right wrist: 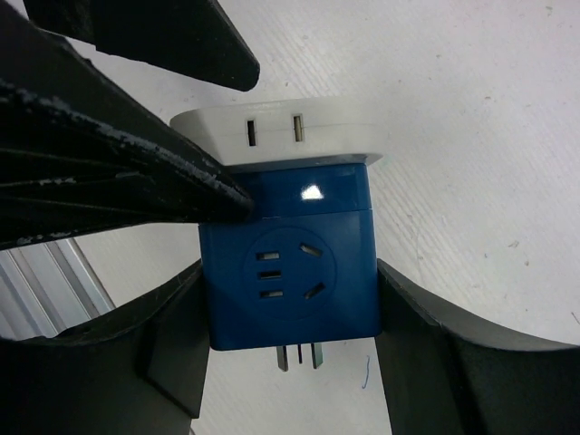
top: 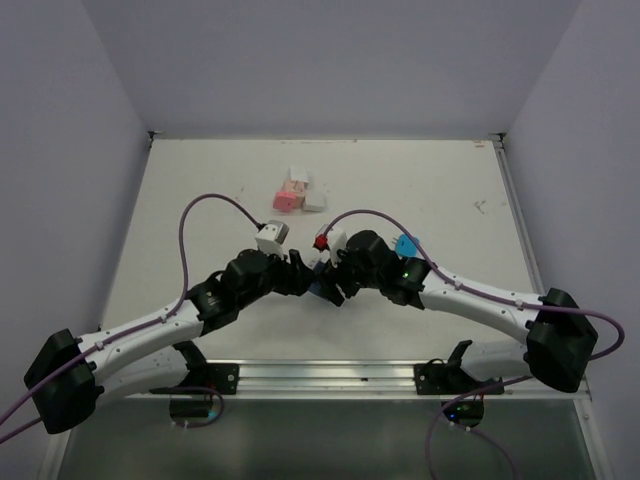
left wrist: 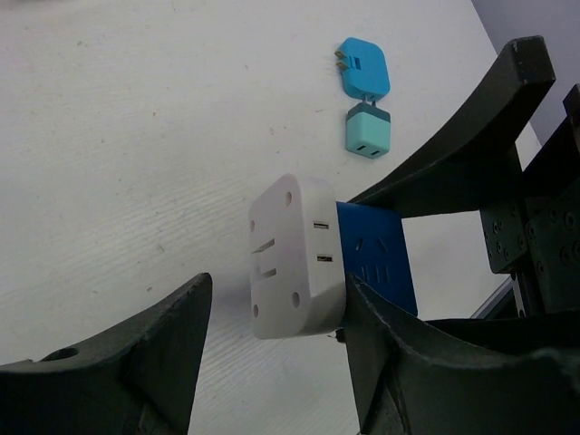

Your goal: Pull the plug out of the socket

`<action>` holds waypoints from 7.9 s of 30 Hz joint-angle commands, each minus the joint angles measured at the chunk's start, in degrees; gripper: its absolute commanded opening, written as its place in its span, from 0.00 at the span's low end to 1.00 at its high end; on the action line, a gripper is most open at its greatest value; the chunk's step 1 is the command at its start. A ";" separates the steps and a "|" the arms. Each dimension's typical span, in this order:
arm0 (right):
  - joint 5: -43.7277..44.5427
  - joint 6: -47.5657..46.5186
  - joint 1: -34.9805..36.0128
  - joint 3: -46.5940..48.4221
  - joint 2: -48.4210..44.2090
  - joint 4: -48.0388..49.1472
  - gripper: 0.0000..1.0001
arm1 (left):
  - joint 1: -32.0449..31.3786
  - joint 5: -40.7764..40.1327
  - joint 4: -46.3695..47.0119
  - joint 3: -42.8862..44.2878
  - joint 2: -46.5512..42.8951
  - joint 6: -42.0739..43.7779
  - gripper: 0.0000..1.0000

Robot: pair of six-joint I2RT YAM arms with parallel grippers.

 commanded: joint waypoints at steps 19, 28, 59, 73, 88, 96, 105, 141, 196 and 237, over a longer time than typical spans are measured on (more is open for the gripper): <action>3.08 3.43 0.27 -9.80 -14.68 11.37 0.00 | 1.75 -1.76 9.46 -4.44 -2.94 -15.97 0.40; 3.96 4.31 0.27 -12.18 -17.59 13.93 0.00 | 4.30 7.56 18.08 -7.08 -0.31 -23.00 0.55; 5.19 6.68 0.36 -16.04 -21.10 18.06 0.00 | 4.48 3.70 31.79 -11.91 4.00 -35.04 0.24; 9.49 6.16 0.27 -18.42 -26.99 19.12 0.00 | 4.39 -0.52 32.77 -14.73 4.97 -50.86 0.00; 12.13 4.05 0.18 -20.44 -33.14 14.46 0.00 | 7.37 -6.95 26.70 -17.63 -0.31 -53.51 0.00; 14.23 3.61 0.18 -20.62 -37.27 10.33 0.00 | 13.26 -5.19 27.05 -17.28 0.91 -49.56 0.00; 27.77 8.26 0.18 -20.70 -46.67 1.55 0.00 | 13.09 13.96 40.04 -2.18 27.88 -37.07 0.01; 55.10 21.63 0.18 -19.47 -47.92 -11.64 0.00 | 7.64 19.61 32.60 25.53 55.43 -23.98 1.00; 24.97 10.55 -52.90 14.80 28.90 19.91 0.29 | 29.52 -11.69 -20.15 11.72 -8.66 18.13 1.00; 11.70 15.29 -41.48 -11.11 -24.87 6.28 0.99 | 30.76 4.30 -18.04 24.62 12.42 8.82 1.00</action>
